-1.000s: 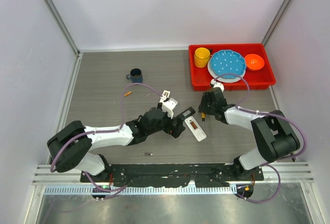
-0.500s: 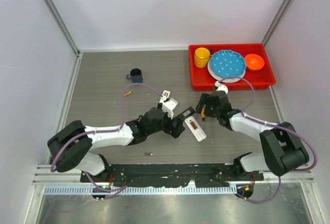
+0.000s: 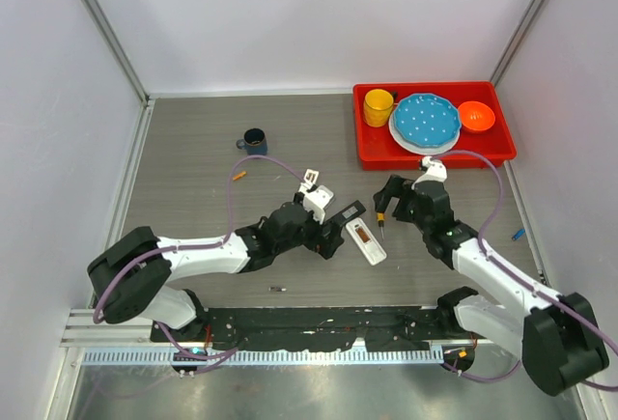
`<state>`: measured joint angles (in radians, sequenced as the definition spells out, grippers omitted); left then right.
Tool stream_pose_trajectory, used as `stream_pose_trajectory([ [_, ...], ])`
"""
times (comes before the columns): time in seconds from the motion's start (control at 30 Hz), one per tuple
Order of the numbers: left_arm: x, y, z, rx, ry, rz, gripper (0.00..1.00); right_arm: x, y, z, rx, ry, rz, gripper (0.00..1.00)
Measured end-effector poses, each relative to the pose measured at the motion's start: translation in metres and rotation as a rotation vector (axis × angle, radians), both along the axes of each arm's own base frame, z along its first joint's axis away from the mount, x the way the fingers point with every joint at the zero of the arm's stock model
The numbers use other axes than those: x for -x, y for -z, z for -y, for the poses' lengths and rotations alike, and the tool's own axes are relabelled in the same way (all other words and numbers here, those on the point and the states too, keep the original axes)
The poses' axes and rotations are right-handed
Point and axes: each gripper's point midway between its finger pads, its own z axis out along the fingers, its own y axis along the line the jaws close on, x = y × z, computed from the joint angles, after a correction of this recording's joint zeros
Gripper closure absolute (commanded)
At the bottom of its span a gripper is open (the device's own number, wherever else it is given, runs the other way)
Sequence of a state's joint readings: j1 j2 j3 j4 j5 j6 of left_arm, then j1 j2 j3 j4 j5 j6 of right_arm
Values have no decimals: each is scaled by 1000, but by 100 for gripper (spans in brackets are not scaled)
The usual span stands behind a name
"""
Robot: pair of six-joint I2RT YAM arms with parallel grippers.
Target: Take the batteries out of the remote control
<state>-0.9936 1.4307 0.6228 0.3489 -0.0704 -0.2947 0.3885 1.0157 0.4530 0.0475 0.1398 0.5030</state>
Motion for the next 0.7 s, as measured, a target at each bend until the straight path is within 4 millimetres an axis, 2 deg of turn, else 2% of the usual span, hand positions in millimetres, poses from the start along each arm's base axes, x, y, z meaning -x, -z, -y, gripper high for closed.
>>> stream_pose_trajectory([
  [0.17,-13,-7,-17,-38,-88,52,0,16,-8,4,-19,-13,27,0],
  [0.3,-15,-9,-32,-74,-150,51,0,24,-18,5,-33,-23,48,0],
  [0.37,-14,-15,-41,-72,-189,42,0,28,-23,6,-39,-24,61,0],
  [0.57,-7,-53,-75,31,-327,29,0,36,-27,11,-37,-18,61,0],
  [0.63,-2,-58,-86,50,-360,-2,0,38,-25,12,-33,-18,52,0],
  [0.7,5,-53,-95,41,-392,-61,0,40,-23,13,-30,-17,43,0],
])
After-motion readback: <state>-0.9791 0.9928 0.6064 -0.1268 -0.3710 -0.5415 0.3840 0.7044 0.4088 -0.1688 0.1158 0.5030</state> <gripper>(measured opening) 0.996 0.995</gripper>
